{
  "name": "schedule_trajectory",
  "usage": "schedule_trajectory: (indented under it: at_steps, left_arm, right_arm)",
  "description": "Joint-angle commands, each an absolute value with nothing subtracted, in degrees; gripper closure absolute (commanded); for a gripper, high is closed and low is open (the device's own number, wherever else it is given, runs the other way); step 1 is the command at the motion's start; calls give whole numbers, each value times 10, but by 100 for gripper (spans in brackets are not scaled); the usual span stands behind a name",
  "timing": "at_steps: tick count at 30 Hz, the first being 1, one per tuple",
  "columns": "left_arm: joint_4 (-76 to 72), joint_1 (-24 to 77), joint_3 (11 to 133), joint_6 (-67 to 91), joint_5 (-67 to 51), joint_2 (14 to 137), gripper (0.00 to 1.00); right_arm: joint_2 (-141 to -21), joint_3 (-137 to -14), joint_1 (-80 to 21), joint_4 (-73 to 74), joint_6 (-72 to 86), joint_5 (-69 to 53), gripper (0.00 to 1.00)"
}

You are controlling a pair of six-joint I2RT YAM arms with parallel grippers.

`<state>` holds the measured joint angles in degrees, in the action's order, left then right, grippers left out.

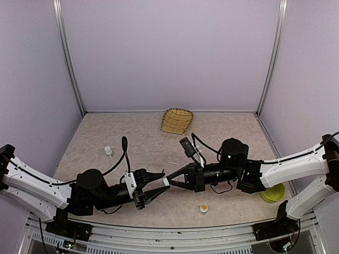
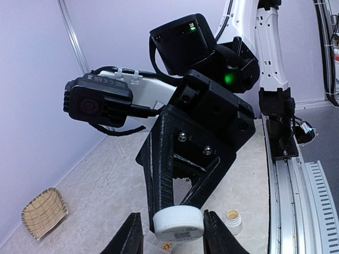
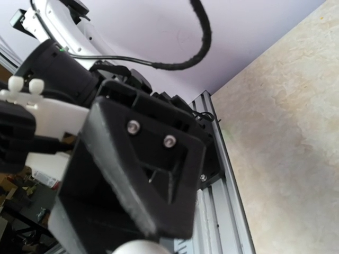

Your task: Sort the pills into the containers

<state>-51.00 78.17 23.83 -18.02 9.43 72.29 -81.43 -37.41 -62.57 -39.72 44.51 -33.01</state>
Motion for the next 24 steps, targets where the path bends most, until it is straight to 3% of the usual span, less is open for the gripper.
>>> schedule_trajectory:
  at_steps: [1,12,19,24]
  left_arm:
    - [-515,783,237,-174,99,712,64]
    - [-516,783,238,-174,95,717,78]
    - [-518,783,237,-173,100,720,67]
    - [-518,784,235,-171,103,720,66]
  right_arm:
    - [-808,-367,-624,-393,440,-333,100]
    - [-814,-365,-624,-400,443,-337,100]
    - [-817,-363,-624,-402,443,-337,100]
    - [-814,-360,-622,-403,442,-335,100]
